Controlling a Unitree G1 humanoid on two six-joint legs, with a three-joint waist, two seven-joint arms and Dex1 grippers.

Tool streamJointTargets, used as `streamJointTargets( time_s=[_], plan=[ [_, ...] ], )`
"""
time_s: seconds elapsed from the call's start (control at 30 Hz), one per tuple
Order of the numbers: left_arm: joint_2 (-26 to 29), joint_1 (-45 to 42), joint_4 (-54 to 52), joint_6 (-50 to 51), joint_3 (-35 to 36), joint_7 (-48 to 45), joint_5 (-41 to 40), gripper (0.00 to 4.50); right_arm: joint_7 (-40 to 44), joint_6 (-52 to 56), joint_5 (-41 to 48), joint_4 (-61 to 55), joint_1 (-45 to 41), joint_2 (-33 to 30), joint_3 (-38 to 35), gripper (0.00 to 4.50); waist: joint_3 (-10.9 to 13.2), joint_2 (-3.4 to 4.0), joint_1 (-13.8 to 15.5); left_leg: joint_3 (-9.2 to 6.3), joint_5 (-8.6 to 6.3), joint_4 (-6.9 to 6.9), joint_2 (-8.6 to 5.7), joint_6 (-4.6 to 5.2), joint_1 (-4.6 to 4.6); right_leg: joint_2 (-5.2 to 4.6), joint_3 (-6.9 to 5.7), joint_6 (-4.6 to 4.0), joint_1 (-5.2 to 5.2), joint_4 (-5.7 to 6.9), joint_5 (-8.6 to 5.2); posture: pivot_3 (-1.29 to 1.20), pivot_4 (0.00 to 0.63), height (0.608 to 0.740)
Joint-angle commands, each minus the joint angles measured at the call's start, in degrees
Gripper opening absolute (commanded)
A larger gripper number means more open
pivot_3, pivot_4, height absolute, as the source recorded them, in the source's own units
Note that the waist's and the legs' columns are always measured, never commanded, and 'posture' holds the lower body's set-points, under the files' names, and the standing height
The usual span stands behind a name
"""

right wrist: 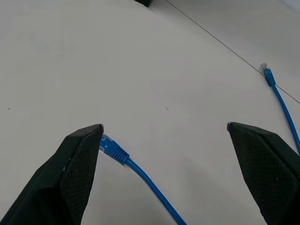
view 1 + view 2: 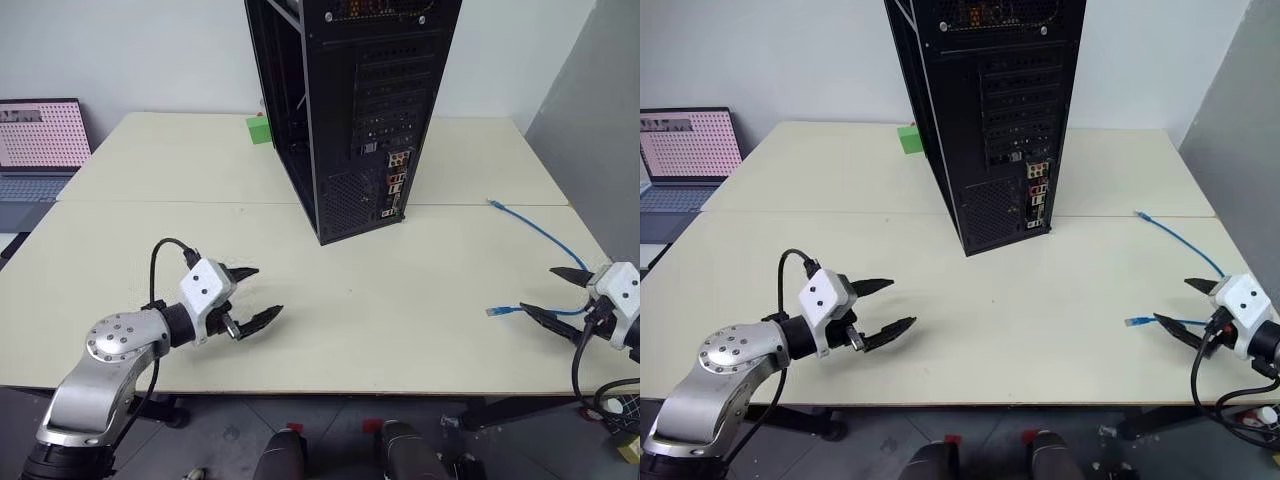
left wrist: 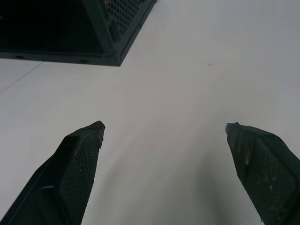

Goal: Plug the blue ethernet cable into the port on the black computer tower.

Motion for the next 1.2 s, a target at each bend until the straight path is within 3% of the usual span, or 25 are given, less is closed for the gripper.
streamJointTargets(
  time_s=[0.03, 0.47, 0.93, 1.2],
  plan=[
    [0.59, -0.51, -2.30, 0.05, 0.58, -0.62, -1.08, 4.40, 0.54, -0.53, 0.29, -0.71, -0.37, -0.67, -1.80, 4.50, 0.00, 0.00, -0.02, 0.00, 0.00, 0.00, 0.00, 0.00, 0.00, 0.00, 0.00, 0.00, 0.00, 0.00, 0.00, 0.00, 0.150, 0.740],
    [-0.69, -5.27, -3.10, 1.72, -5.15, -2.17, -0.88, 4.40, 2.57, 3.38, 1.13, -6.21, 5.24, -1.64, -3.29, 4.50, 0.00, 0.00, 0.19, -0.01, 0.00, 0.01, -0.01, 0.00, -0.01, 0.00, 0.00, 0.00, 0.00, 0.01, 0.00, 0.00, 0.150, 0.740],
    [-8.89, -21.97, 6.36, -0.38, -22.13, -9.62, 3.25, 4.40, 3.04, 14.21, 3.34, -21.71, 16.51, -1.21, -8.73, 4.50, -0.01, -0.01, 1.11, -0.01, 0.00, 0.07, -0.03, 0.00, -0.03, 0.02, -0.01, 0.03, 0.04, 0.00, 0.00, 0.00, 0.150, 0.740],
    [-15.77, -29.19, 11.48, -5.19, -31.76, -13.64, 8.41, 4.40, 4.19, 18.76, 0.62, -14.89, 9.44, -6.33, -3.49, 4.50, 0.00, -0.04, 0.96, -0.01, 0.00, 0.22, -0.05, 0.00, -0.04, 0.02, 0.01, 0.11, 0.08, 0.01, 0.05, 0.00, 0.150, 0.740]
  ],
)
